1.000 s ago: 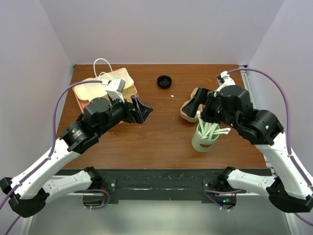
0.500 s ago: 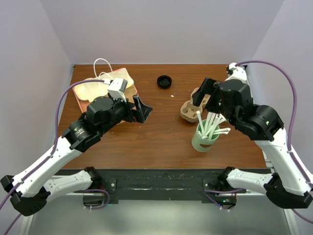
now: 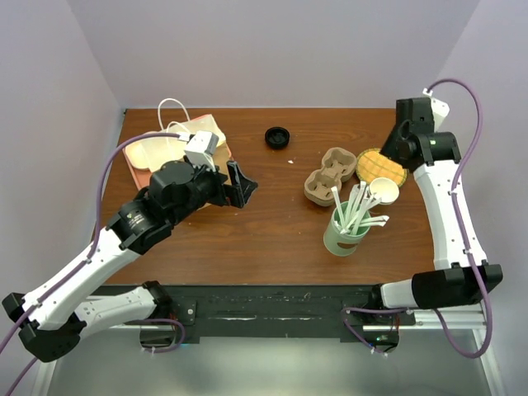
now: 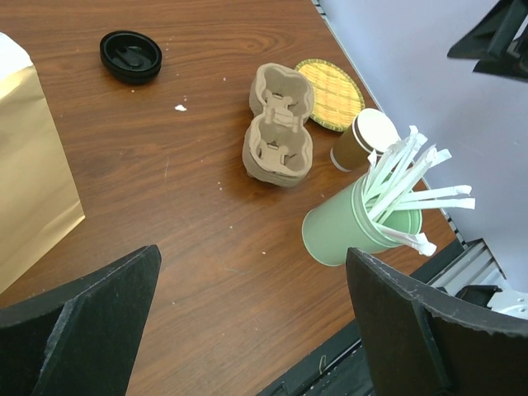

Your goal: Pack the takeout coffee

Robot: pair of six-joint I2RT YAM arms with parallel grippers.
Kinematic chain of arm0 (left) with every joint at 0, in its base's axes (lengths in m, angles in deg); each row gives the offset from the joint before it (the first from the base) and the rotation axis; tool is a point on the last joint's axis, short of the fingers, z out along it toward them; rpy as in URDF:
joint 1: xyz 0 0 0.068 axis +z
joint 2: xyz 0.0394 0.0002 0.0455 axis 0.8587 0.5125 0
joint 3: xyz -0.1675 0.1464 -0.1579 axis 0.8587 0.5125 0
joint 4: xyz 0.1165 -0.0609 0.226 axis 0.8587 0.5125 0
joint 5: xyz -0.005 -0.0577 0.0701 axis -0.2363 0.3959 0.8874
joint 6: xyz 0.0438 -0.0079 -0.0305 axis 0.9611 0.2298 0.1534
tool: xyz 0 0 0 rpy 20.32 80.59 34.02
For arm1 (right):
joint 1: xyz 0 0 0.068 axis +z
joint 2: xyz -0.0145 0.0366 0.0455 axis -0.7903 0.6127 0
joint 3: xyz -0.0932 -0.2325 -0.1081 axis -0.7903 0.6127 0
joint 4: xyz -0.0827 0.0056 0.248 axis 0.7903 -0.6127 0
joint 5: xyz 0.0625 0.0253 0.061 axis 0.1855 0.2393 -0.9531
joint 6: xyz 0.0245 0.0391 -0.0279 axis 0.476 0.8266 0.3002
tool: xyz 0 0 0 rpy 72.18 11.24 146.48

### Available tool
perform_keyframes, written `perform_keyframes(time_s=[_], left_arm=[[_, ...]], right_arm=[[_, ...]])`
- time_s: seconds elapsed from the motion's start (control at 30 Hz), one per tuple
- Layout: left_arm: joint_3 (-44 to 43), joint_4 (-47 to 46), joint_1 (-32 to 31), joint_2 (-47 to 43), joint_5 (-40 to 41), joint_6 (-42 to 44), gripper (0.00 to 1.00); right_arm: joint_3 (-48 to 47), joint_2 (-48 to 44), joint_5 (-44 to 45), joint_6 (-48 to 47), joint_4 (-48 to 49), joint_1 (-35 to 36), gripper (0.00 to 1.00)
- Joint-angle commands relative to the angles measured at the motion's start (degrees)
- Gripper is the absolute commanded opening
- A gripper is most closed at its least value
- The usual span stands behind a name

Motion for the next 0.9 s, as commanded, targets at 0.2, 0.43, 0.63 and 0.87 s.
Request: perform_keyframes(time_s=[0.2,0.43,0.63,0.87], left_arm=[[0.89,-0.46,0.12,-1.04,0.70,0.93,1.00],[1.24,0.24,0.12,-1.65,1.92,2.51,1.00],[1.16,0.77,0.21,-2.44,3.59,3.30,1.00],[0.45,1.91,0.12,-2.62,5.62,4.00,1.00]], right_arm=[[18.34,-4.49,-9.68,7.19,4.83,-11.57,0.42],[23.54,-1.16,-11.26,8.16,8.18,-16.05,0.35],[28.11,-0.98,-13.90,9.39,15.38,-17.64,0.30],[30.22,0.96,-13.99,9.04,18.45,-18.08,0.28]])
